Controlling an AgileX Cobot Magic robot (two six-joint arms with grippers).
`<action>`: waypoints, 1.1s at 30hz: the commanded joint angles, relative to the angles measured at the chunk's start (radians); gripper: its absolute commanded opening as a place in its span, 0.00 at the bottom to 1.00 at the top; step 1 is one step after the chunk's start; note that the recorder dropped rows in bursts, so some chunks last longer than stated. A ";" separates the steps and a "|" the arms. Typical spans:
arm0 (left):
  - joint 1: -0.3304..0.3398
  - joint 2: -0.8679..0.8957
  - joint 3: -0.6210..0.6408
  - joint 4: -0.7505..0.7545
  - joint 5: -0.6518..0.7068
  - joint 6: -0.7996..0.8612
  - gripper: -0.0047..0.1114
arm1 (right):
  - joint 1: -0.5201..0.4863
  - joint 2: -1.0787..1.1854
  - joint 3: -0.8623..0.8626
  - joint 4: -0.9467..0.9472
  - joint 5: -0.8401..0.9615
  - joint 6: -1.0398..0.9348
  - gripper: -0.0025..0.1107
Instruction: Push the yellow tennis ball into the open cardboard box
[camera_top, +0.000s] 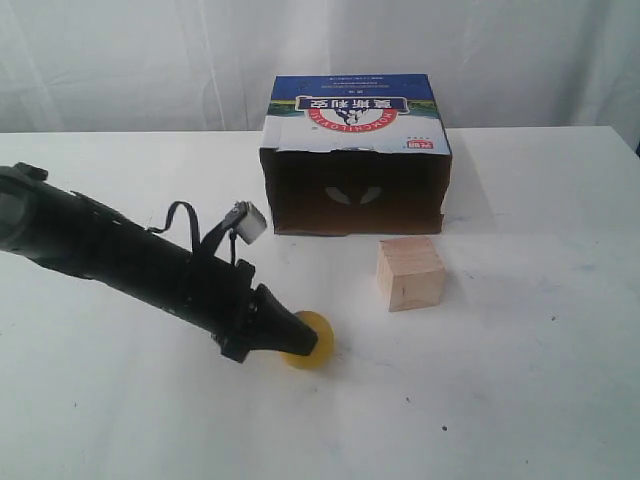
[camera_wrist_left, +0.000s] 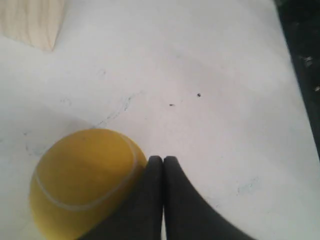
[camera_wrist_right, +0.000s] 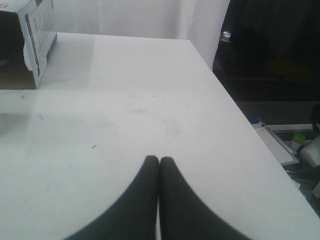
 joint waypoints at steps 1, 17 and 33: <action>-0.027 0.031 0.000 -0.012 -0.126 0.044 0.04 | -0.003 -0.006 0.001 0.000 -0.002 0.002 0.02; -0.027 0.024 -0.244 -0.162 -0.216 0.185 0.04 | -0.003 -0.006 0.001 0.000 -0.002 0.002 0.02; 0.037 -0.065 -0.010 -0.050 -0.392 0.095 0.04 | -0.003 -0.006 0.001 0.000 -0.002 0.002 0.02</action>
